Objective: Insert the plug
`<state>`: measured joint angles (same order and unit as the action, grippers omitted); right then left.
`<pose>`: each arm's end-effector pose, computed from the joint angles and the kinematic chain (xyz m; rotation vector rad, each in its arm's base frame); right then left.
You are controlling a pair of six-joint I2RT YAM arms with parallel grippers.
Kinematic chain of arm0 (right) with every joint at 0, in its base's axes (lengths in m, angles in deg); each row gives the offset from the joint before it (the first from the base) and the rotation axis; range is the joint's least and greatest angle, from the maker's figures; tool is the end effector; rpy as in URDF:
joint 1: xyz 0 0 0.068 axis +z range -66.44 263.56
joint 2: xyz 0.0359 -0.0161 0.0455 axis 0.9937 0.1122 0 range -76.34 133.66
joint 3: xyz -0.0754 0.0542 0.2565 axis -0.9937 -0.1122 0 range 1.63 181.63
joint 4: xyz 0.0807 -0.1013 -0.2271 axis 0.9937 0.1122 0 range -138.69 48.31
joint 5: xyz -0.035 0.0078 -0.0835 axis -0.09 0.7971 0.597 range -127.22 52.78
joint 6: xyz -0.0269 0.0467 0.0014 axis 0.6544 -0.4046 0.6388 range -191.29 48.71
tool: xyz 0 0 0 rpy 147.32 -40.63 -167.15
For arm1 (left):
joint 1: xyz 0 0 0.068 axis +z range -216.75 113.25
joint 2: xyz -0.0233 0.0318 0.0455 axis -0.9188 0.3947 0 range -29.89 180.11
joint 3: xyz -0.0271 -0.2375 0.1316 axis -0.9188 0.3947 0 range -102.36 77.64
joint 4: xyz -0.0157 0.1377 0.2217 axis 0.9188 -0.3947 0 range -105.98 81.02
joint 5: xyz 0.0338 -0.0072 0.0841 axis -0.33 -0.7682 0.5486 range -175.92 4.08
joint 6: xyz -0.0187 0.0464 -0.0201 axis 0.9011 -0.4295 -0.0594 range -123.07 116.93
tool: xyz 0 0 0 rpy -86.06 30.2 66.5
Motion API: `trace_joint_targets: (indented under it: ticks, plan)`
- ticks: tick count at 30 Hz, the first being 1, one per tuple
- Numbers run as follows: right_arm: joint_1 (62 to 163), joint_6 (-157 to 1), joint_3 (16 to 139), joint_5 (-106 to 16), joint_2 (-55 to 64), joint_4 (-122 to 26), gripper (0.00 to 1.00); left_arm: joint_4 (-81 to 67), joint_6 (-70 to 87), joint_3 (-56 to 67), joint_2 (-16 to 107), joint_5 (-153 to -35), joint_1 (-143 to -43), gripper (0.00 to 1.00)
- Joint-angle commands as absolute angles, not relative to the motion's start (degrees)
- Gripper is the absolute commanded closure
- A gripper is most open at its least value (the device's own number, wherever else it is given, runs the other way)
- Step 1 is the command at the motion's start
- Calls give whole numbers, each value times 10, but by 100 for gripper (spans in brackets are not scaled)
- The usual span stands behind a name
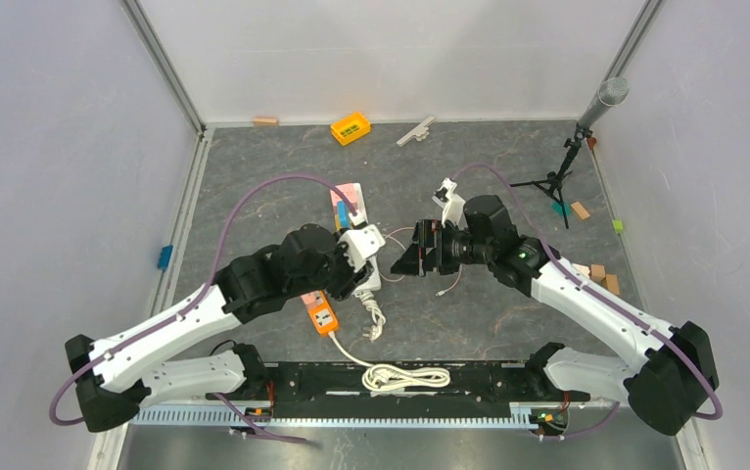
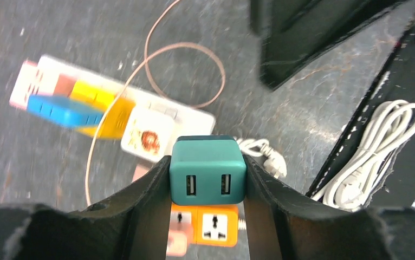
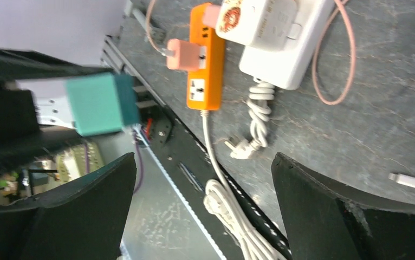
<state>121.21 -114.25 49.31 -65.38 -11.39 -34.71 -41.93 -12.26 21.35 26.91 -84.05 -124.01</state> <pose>0.1877 0.1661 0.2825 -0.2208 2.3435 1.2944 0.1159 -0.1780 0.3319 1.1830 1.8417 -0.4467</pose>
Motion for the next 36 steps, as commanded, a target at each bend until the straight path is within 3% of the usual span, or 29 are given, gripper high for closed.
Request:
trace_joint_targets:
  ticks: [1,9,18,23,29,36]
  plan:
    - [1227,-1039,512,-622,-105,-287,2,-503,-18,205,228,-720,-1239,98]
    - [1389,-956,548,-583,25,-280,13,-620,122,153,230,-625,-1210,98]
    - [1571,-866,706,-489,239,-265,26,-689,247,127,209,-655,-1069,98]
    - [1594,-846,775,-424,312,-253,33,-733,257,90,205,-644,-1036,98]
    - [1594,-842,768,-320,342,-239,55,-753,259,57,203,-641,-1030,98]
    - [1595,-821,720,-270,343,-236,60,-748,261,33,201,-649,-1029,98]
